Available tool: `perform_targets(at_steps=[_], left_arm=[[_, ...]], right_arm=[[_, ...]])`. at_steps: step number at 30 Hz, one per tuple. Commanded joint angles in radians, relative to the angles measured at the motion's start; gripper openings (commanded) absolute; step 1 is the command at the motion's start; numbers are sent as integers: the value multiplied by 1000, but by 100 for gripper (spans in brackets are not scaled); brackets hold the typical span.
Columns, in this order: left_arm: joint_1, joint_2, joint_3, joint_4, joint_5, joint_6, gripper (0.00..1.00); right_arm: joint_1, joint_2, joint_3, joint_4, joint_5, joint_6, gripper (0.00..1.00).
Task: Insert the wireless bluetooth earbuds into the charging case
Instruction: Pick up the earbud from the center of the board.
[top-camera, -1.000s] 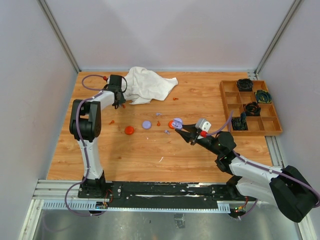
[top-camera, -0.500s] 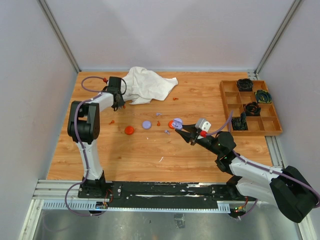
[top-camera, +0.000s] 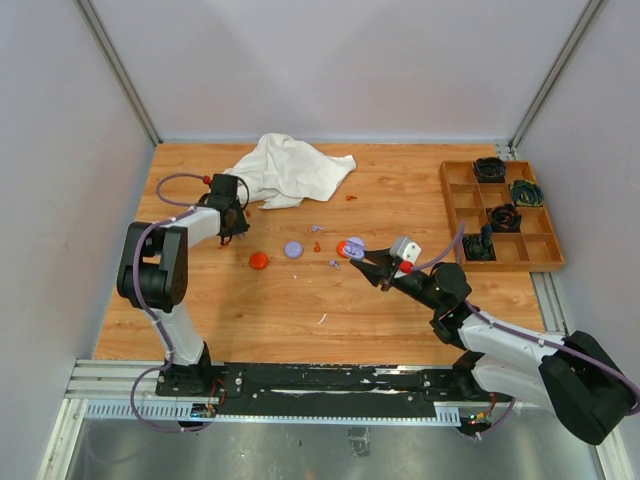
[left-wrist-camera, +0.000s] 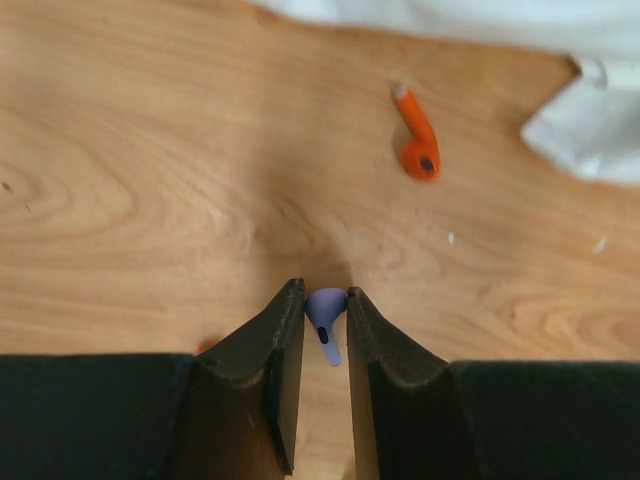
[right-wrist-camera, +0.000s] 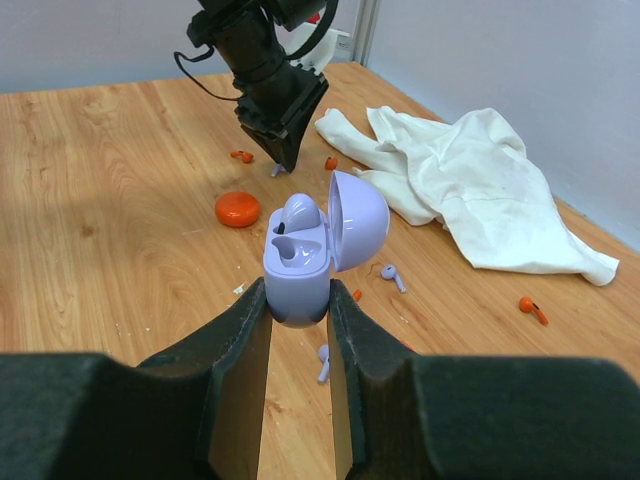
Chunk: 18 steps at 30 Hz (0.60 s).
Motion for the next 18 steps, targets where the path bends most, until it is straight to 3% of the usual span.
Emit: perform_targets(at_steps=[1,18], left_arm=[[-54,-108,-97,92,29,-21,26],[-417,-527,-345,372,-94,-50,25]], right_arm=[[19,17,19,30,-13,22,1],[20,69,42,59,22,51,1]])
